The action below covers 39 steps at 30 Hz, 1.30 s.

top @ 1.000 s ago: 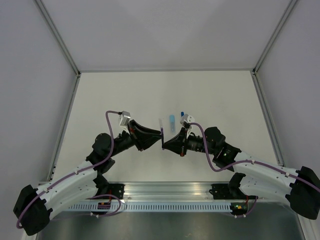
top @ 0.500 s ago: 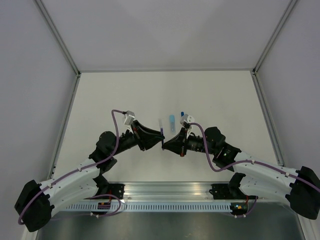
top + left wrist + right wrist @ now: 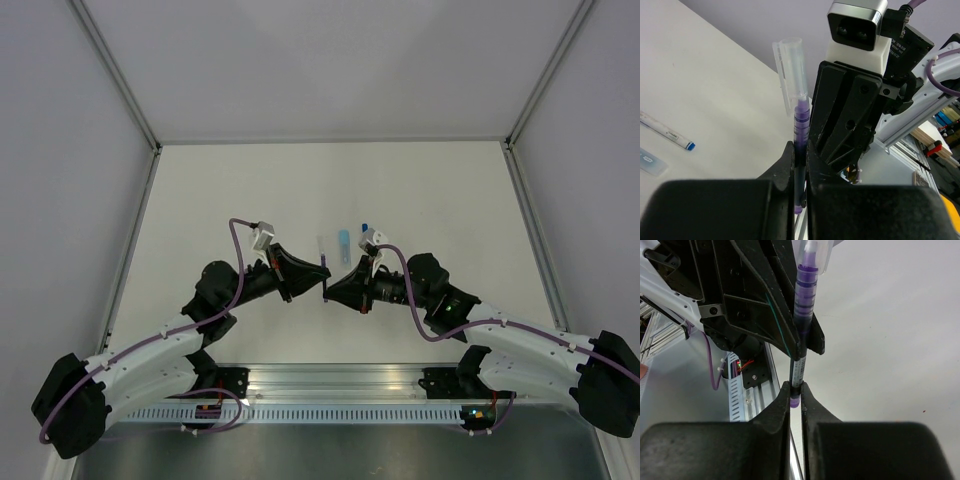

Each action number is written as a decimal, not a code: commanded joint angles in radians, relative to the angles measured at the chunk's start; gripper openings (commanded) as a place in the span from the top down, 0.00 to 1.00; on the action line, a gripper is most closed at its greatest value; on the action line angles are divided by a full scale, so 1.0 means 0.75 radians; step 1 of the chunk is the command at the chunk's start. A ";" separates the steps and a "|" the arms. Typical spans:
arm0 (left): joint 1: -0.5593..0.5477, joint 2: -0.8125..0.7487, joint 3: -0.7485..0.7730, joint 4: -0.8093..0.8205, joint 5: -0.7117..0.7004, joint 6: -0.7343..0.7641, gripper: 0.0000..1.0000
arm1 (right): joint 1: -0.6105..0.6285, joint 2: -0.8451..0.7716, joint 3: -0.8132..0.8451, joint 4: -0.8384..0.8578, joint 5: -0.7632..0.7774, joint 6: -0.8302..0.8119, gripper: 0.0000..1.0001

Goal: Insert the pens into the pen caps

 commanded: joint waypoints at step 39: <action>-0.010 -0.202 0.056 -0.167 -0.088 0.031 0.37 | 0.000 0.070 -0.002 0.264 -0.071 0.044 1.00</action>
